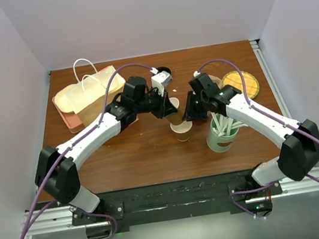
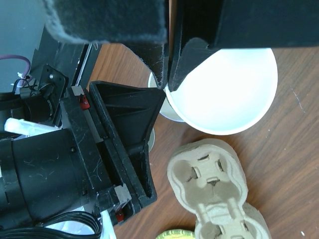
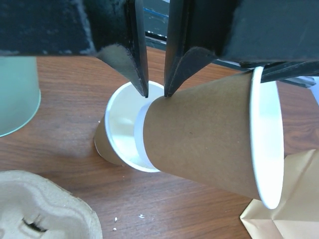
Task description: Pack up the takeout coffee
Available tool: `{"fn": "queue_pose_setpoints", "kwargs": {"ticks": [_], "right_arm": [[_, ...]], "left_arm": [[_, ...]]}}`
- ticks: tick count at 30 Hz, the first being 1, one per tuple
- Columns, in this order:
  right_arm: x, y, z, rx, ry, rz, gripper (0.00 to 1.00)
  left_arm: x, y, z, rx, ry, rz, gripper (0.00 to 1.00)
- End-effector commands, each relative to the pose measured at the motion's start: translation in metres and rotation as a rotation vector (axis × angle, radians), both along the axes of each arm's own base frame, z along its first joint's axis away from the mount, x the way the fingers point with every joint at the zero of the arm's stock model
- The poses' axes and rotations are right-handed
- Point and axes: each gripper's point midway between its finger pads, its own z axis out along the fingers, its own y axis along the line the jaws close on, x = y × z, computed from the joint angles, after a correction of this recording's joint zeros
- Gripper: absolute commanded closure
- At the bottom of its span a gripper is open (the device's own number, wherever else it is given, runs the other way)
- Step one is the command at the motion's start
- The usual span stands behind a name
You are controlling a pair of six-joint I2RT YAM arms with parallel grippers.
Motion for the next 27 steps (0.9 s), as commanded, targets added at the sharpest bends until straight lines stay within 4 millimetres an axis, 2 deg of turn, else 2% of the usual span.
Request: {"fn": "queue_pose_setpoints", "kwargs": {"ticks": [1,3,5,8,10,11,12,14,15,16,17,18,20,21,23,27], "right_arm": [[0.002,-0.005,0.033,-0.030,-0.071,0.031,0.75],[0.003,-0.013,0.040,-0.061,-0.097,0.028,0.74],[0.004,-0.020,0.047,-0.085,-0.121,0.014,0.71],[0.006,-0.023,0.050,-0.116,-0.133,0.026,0.68],[0.009,-0.025,0.040,-0.163,-0.110,0.056,0.67],[0.010,-0.024,0.037,-0.179,-0.104,0.072,0.65],[0.013,-0.025,0.025,-0.221,-0.083,0.115,0.64],[0.016,-0.027,0.022,-0.272,-0.058,0.143,0.63],[0.018,-0.028,0.017,-0.300,-0.051,0.177,0.63],[0.021,-0.025,0.012,-0.313,-0.038,0.196,0.63],[0.023,-0.025,0.008,-0.322,-0.029,0.211,0.62],[0.023,-0.022,0.006,-0.326,-0.024,0.248,0.63],[0.028,-0.019,-0.002,-0.343,-0.001,0.271,0.62],[0.030,-0.022,-0.004,-0.364,0.005,0.278,0.62],[0.032,-0.021,-0.011,-0.385,0.024,0.293,0.62],[0.031,-0.020,-0.025,-0.399,0.063,0.326,0.64]], "left_arm": [[0.004,0.000,0.066,-0.067,-0.134,-0.002,1.00],[0.005,0.005,0.079,-0.061,-0.165,0.015,1.00],[0.007,0.014,0.083,-0.036,-0.185,0.058,1.00],[0.009,0.030,0.081,0.021,-0.210,0.111,1.00],[0.008,0.041,0.071,0.068,-0.218,0.136,1.00],[0.003,0.048,0.072,0.079,-0.220,0.141,1.00],[-0.001,0.054,0.061,0.106,-0.207,0.144,1.00],[-0.012,0.066,0.061,0.117,-0.205,0.159,1.00],[-0.019,0.072,0.049,0.133,-0.183,0.160,1.00],[-0.024,0.075,0.047,0.133,-0.176,0.160,1.00],[-0.032,0.081,0.054,0.114,-0.187,0.164,1.00],[-0.038,0.085,0.044,0.123,-0.164,0.169,1.00],[-0.048,0.094,0.051,0.102,-0.174,0.179,1.00],[-0.052,0.097,0.046,0.105,-0.166,0.182,1.00],[-0.057,0.102,0.052,0.085,-0.184,0.189,1.00],[-0.060,0.109,0.051,0.101,-0.202,0.199,1.00]]}}
